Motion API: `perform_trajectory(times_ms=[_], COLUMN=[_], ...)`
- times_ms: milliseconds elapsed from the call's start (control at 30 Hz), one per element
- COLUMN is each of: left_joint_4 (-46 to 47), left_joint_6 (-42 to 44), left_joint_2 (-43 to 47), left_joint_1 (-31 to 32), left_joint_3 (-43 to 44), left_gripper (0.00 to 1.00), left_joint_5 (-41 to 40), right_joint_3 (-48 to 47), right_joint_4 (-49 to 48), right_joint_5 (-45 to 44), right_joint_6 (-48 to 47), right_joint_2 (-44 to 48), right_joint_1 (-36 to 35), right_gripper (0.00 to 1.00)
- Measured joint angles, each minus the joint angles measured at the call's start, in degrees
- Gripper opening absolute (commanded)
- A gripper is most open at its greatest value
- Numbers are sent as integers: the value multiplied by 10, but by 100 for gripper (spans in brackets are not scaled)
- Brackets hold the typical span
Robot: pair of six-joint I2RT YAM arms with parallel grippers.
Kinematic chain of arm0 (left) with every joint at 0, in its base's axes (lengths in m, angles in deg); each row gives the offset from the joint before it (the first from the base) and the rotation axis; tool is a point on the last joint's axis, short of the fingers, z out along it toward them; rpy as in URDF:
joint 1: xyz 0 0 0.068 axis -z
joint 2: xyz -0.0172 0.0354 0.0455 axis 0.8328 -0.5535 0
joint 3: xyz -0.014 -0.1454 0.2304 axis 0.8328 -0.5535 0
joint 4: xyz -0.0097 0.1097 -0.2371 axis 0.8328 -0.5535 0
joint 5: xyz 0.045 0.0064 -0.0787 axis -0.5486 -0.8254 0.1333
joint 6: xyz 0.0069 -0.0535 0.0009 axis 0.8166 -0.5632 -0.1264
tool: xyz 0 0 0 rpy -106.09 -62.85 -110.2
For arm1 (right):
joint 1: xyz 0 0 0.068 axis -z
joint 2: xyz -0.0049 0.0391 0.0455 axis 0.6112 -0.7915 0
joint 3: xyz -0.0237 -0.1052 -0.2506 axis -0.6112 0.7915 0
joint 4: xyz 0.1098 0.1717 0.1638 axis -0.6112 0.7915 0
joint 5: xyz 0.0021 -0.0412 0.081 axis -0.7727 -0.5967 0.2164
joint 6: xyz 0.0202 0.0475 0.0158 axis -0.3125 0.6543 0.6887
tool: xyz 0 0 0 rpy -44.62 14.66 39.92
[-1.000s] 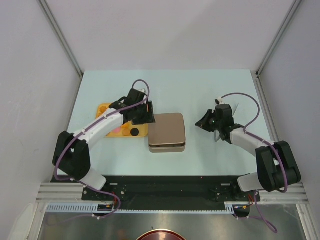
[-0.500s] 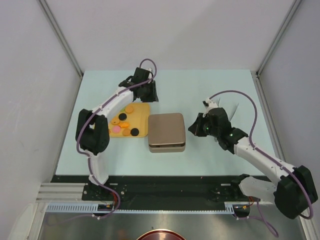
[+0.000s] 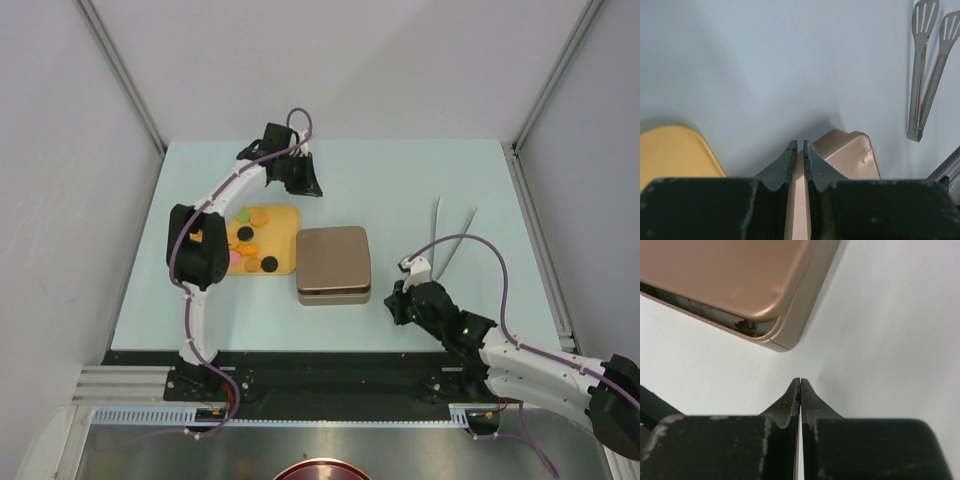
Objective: Pack the cookies
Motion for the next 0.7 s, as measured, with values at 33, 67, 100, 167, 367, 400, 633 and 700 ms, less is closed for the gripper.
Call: perform_trajectory(times_ms=[33, 67, 100, 167, 367, 400, 633, 700], left_joint_4=[-2, -2, -1, 6, -1, -2, -15, -20], left_joint_6=[0, 0, 0, 0, 1, 2, 10, 11], left_joint_2=[-2, -3, -3, -2, -9, -12, -52, -56], left_joint_1=[-3, -7, -9, -9, 5, 8, 34, 39], left_joint_3=[0, 0, -3, -14, -48, -48, -25, -26], left_gripper=[13, 13, 13, 13, 12, 12, 8, 6], left_joint_5=[11, 19, 24, 31, 31, 31, 29, 26], right_joint_3=[14, 21, 28, 34, 37, 37, 37, 37], right_joint_4=[-21, -36, -55, -87, -179, -191, -230, -242], right_joint_5=[-28, -42, -58, -80, -115, -117, -126, -125], right_joint_6=[-2, -4, -5, -6, -6, -6, -14, -17], right_joint_2=[1, -2, -9, -35, -133, -144, -165, -170], right_joint_1=[-24, -40, -58, -84, -119, -124, -148, -151], right_gripper=[0, 0, 0, 0, 0, 0, 0, 0])
